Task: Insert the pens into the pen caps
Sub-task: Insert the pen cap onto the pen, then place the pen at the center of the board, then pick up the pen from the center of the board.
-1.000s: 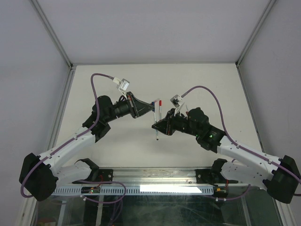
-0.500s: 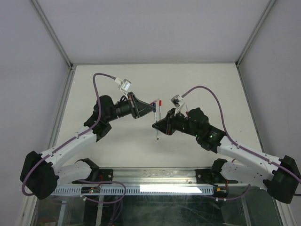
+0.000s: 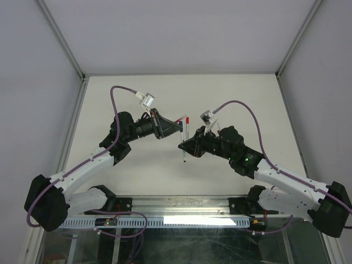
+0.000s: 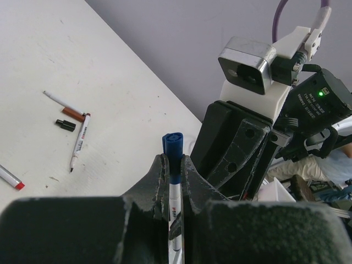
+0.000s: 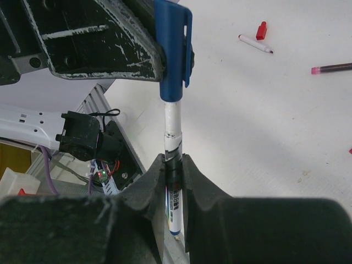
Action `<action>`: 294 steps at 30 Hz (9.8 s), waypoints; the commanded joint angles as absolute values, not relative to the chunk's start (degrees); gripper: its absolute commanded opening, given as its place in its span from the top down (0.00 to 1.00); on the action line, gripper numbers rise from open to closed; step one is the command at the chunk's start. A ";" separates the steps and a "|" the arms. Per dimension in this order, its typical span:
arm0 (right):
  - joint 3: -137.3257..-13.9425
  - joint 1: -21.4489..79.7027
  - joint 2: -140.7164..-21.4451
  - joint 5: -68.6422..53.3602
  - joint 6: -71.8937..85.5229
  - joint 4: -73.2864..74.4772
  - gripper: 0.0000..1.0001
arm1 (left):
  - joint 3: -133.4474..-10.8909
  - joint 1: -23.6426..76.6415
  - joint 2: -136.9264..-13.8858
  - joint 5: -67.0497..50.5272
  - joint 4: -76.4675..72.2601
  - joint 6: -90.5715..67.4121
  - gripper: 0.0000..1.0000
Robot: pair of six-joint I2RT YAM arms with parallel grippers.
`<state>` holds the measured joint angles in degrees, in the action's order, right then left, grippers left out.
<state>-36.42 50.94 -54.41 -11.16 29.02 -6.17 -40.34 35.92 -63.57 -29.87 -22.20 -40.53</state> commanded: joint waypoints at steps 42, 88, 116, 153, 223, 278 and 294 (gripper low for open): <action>-39.27 50.89 -54.01 -12.91 24.47 -7.03 1.00 | -41.17 35.77 -60.56 -24.06 -23.85 -40.93 0.50; -43.85 50.89 -60.12 -13.11 26.46 -8.13 1.00 | -41.97 35.77 -63.39 -29.85 -24.01 -40.39 1.00; -59.84 41.05 -59.18 -5.23 15.03 -17.19 1.00 | -43.88 46.07 -66.55 -26.43 -12.03 -34.89 1.00; -57.62 37.57 -55.50 -15.79 18.78 -8.12 1.00 | -45.04 41.23 -62.17 -22.92 -11.33 -35.33 0.68; -70.05 38.50 -110.88 22.22 30.67 16.57 0.96 | -42.91 27.43 -51.76 0.06 18.98 -15.99 0.29; -39.31 38.28 -57.49 1.41 25.53 11.03 0.72 | -58.02 26.37 -77.73 -6.12 21.19 -2.14 0.32; -37.44 36.08 -49.65 17.92 37.31 25.01 0.72 | -72.78 36.15 -96.65 -7.91 21.77 -2.62 0.36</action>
